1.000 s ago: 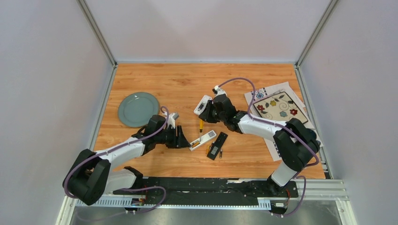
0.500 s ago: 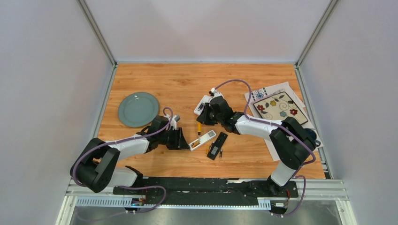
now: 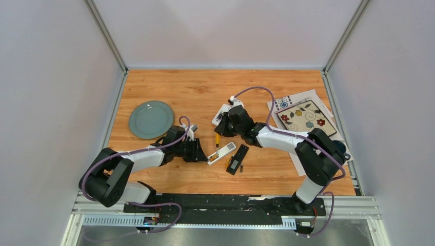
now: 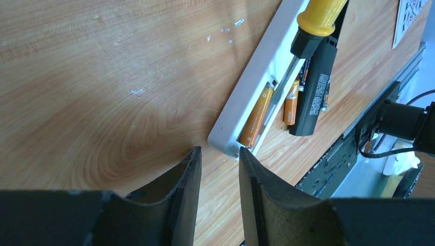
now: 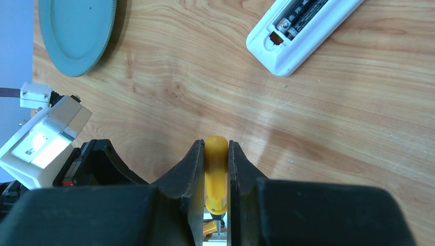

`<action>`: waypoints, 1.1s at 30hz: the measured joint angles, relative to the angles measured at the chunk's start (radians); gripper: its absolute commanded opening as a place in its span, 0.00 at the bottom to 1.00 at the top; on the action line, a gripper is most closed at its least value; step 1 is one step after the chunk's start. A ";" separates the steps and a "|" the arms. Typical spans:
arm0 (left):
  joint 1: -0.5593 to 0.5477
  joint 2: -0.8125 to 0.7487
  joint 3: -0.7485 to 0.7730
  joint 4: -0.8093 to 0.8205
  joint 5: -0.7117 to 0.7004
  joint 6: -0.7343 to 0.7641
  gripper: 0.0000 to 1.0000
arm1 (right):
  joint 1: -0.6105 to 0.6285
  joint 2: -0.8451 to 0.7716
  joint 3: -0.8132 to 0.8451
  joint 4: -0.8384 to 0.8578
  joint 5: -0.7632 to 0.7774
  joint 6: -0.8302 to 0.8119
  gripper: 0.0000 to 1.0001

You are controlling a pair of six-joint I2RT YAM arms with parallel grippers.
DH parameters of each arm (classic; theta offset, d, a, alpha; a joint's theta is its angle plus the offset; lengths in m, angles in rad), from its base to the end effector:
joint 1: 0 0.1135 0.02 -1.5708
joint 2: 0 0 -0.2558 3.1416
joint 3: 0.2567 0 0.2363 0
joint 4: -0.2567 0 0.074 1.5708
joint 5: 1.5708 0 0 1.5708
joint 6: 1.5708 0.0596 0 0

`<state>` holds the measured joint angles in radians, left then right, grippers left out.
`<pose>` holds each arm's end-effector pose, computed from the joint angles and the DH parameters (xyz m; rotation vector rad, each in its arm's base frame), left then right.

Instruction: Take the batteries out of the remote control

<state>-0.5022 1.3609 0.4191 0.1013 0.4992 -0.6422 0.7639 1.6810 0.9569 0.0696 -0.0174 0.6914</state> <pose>0.1913 -0.1376 0.1201 0.0703 2.5887 -1.0859 0.2629 0.2533 0.1800 -0.0953 2.3494 0.7865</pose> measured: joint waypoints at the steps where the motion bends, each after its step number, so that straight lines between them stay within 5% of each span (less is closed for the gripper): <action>1: 0.000 0.000 0.001 0.000 -0.001 0.000 0.41 | 0.000 -0.002 0.000 -0.002 0.009 0.000 0.00; 15: 0.000 0.010 0.006 0.001 -0.002 0.001 0.40 | 0.001 -0.084 -0.004 0.002 0.120 -0.016 0.00; 33: 0.001 0.048 0.015 0.039 0.018 0.000 0.37 | 0.002 -0.024 -0.004 0.048 0.003 -0.023 0.00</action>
<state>-0.5014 1.4090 0.4343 0.1406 0.5171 -0.6422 0.7658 1.6569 0.9527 0.1173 -0.0139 0.6682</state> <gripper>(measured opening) 0.378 0.158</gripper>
